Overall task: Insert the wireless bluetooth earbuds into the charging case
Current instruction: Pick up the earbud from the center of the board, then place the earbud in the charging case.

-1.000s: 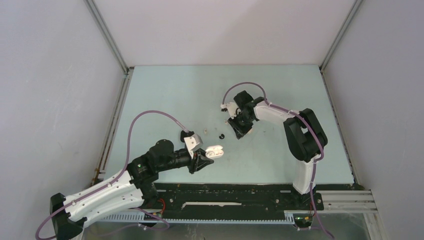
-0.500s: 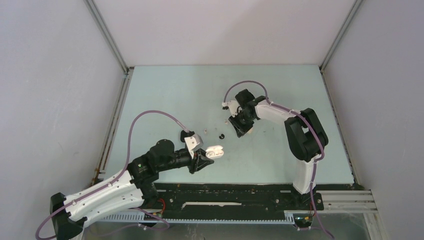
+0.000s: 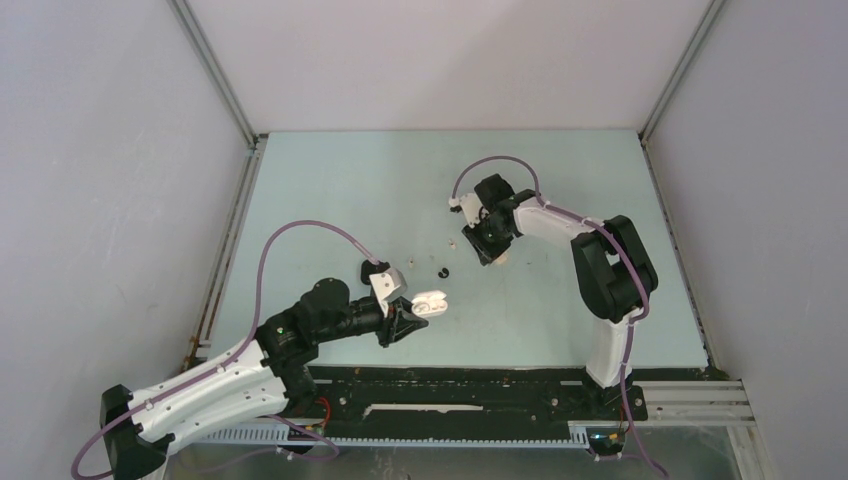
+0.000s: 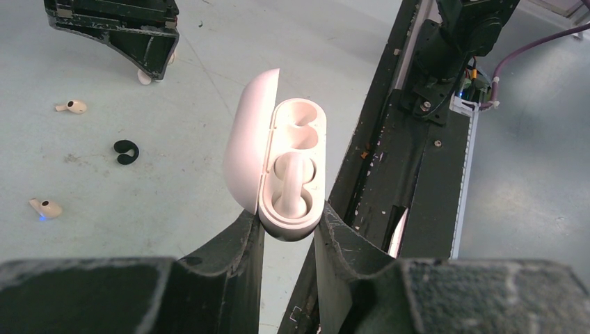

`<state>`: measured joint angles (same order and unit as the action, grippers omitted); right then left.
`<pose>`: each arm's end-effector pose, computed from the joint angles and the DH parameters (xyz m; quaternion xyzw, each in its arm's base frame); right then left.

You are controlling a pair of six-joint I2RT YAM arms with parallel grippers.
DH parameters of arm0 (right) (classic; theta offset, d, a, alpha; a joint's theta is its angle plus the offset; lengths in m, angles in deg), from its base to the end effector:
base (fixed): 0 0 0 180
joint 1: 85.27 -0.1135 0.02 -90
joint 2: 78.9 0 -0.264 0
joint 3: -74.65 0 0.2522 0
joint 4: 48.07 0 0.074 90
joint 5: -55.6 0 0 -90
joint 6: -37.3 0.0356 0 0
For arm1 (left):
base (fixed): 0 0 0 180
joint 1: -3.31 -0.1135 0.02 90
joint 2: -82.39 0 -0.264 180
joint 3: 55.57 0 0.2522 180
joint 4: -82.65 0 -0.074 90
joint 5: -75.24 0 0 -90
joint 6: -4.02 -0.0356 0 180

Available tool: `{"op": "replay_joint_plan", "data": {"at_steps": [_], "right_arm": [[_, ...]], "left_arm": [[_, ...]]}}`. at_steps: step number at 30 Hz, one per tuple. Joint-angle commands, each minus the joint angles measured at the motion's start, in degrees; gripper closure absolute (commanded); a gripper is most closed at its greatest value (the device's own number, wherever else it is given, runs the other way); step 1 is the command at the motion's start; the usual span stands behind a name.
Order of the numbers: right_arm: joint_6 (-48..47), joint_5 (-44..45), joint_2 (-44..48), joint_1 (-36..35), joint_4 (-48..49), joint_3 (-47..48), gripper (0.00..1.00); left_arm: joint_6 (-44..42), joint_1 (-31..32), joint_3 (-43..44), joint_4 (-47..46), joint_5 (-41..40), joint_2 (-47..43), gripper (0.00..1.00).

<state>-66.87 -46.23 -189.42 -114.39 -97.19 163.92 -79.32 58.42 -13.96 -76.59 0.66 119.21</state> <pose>0.3321 0.1933 0.1668 -0.3778 0.9045 0.1227 0.1549 0.0861 -0.1400 0.2630 0.3983 0.6884 -0.3982 0.4570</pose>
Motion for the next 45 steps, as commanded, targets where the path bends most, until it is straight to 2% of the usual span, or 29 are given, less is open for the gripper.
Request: {"op": "replay_joint_plan", "data": {"at_steps": [1,8,15,19,23,27,32,35,37,41,45], "right_arm": [[-0.8,1.9,1.1,0.2,2.6,1.4,0.74],[-0.9,1.3,0.9,0.3,3.2,1.4,0.84],[-0.6,-1.3,3.1,1.0,2.3,1.4,0.99],[-1.4,-3.8,8.2,1.8,-0.1,1.4,1.0],[-4.7,-8.3,17.0,3.7,-4.2,1.5,1.0],[-13.0,-12.8,27.9,4.4,-9.8,1.5,1.0],[-27.7,-21.7,41.4,4.2,-18.8,1.5,1.0],[-32.1,-23.7,46.2,0.9,-22.9,1.5,1.0],[-32.9,-23.3,46.5,-3.0,-26.1,2.9,1.0],[-32.6,-28.8,43.3,-5.2,-30.9,7.4,1.0],[-34.1,-30.3,39.5,-8.6,-32.6,12.3,1.0]], "left_arm": [[1.0,-0.4,2.5,-2.2,0.8,-0.2,1.0],[1.0,-0.4,2.5,-2.2,0.8,-0.2,1.0],[0.9,-0.4,2.4,-2.3,0.7,0.0,1.0],[0.9,-0.4,2.3,-2.3,0.8,0.1,1.0],[0.8,-0.4,2.4,-2.7,1.5,0.4,1.0],[0.8,-0.4,2.4,-2.5,2.2,0.5,1.0],[0.1,-0.4,2.4,-2.4,2.8,0.3,1.0],[-0.1,-0.4,2.5,-2.3,3.2,0.4,1.0],[-0.3,-0.4,2.6,-2.3,3.6,0.4,1.0],[-0.5,-0.4,2.1,-3.0,5.0,0.1,1.0],[-0.9,-0.4,1.8,-3.5,5.3,-0.3,0.99]]}}
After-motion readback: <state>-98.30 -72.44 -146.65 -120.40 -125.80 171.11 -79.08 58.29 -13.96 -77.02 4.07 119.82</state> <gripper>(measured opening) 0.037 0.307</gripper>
